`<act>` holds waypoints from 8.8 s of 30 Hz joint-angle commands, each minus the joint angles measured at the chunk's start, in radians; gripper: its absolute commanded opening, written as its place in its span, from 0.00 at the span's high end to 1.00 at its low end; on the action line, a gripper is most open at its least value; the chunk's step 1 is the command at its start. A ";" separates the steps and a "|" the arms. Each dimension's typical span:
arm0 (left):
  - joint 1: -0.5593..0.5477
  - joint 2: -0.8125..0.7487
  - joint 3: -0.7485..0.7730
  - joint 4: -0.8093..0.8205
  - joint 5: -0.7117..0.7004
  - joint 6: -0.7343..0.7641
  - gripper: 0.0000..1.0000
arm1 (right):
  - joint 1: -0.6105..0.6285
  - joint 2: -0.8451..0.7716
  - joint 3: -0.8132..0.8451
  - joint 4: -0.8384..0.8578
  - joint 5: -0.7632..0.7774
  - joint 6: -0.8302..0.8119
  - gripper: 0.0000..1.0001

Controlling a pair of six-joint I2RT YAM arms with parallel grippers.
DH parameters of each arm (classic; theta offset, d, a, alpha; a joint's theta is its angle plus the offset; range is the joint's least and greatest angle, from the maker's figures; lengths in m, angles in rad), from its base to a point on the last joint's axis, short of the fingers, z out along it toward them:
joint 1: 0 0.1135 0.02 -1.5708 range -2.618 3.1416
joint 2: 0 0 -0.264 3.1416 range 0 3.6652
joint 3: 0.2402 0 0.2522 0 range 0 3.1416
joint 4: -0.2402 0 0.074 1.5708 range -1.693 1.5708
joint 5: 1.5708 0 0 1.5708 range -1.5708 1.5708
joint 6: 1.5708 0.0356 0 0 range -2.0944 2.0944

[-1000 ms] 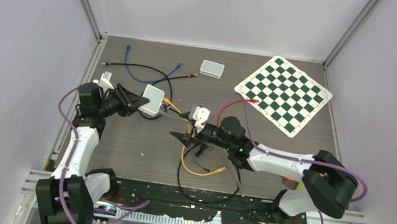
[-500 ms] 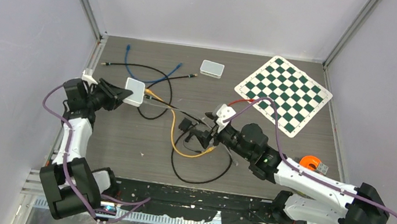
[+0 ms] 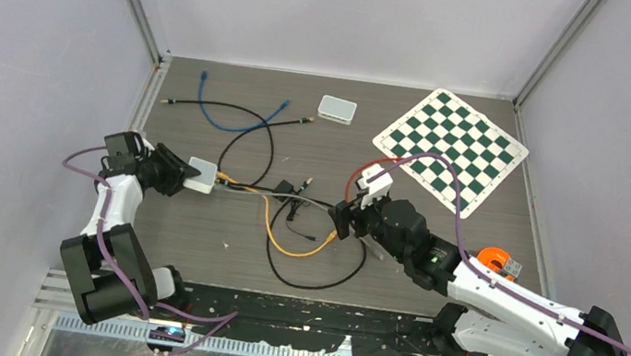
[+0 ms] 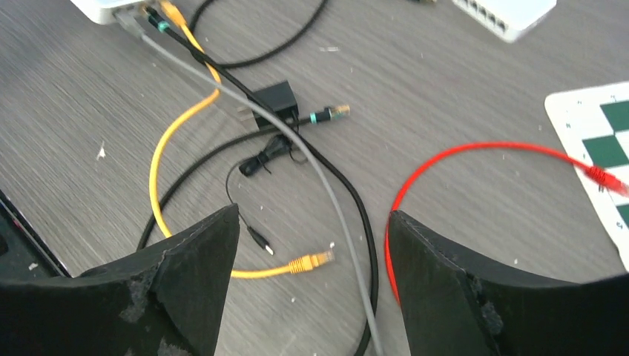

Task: Insert the plug into the switch port
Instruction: Place the switch port at the center of the board, then pick up the connector from the center of the board.

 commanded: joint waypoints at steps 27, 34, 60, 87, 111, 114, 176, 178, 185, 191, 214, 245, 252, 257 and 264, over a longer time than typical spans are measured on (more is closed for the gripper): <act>-0.362 -0.315 0.060 -0.254 -0.041 0.216 0.00 | -0.063 -0.109 0.115 -0.558 0.473 0.491 0.05; -0.506 -0.424 -0.036 -0.254 0.020 0.281 0.00 | -0.256 0.137 0.234 -0.499 0.355 0.487 0.03; -0.583 -0.494 -0.040 -0.254 -0.031 0.287 0.03 | -0.492 1.192 1.130 -0.861 0.361 1.151 0.36; -0.583 -0.533 -0.041 -0.271 -0.089 0.291 0.00 | -0.519 1.015 1.076 -0.806 0.320 1.022 0.95; -0.594 -0.377 0.012 -0.048 0.292 0.142 0.12 | -0.474 0.182 0.293 -0.311 -0.694 -0.367 0.95; -0.594 -0.315 0.078 -0.026 0.338 0.131 0.13 | -0.443 0.109 0.179 -0.185 -0.793 -0.419 0.95; -0.789 0.120 0.105 0.289 0.421 -0.087 1.00 | -0.205 0.182 0.086 -0.062 -0.780 -0.360 0.85; -0.789 0.111 0.088 0.309 0.407 -0.118 1.00 | -0.201 0.179 0.082 -0.040 -0.732 -0.337 0.77; -0.791 0.075 0.039 0.419 0.374 -0.221 1.00 | -0.175 0.198 0.078 0.094 -0.644 -0.271 0.54; -0.794 0.050 0.038 0.421 0.348 -0.240 1.00 | -0.128 0.263 0.119 0.091 -0.658 -0.268 0.45; -0.756 -0.033 0.285 -0.017 -0.045 0.022 0.13 | -0.228 0.344 0.561 -0.179 -0.387 -0.206 0.95; -0.539 -0.118 0.135 -0.119 0.060 0.156 0.06 | -0.472 0.986 1.094 -0.544 -0.589 -1.447 0.95; -0.537 -0.090 0.126 -0.137 0.050 0.194 0.05 | -0.493 1.066 1.141 -0.533 -0.593 -1.529 0.95; -0.535 -0.061 0.124 -0.114 0.059 0.191 0.05 | -0.495 1.004 1.018 -0.477 -0.700 -1.606 0.95; -0.533 -0.039 0.131 -0.087 0.092 0.170 0.05 | -0.469 0.888 0.823 -0.410 -0.757 -1.677 0.95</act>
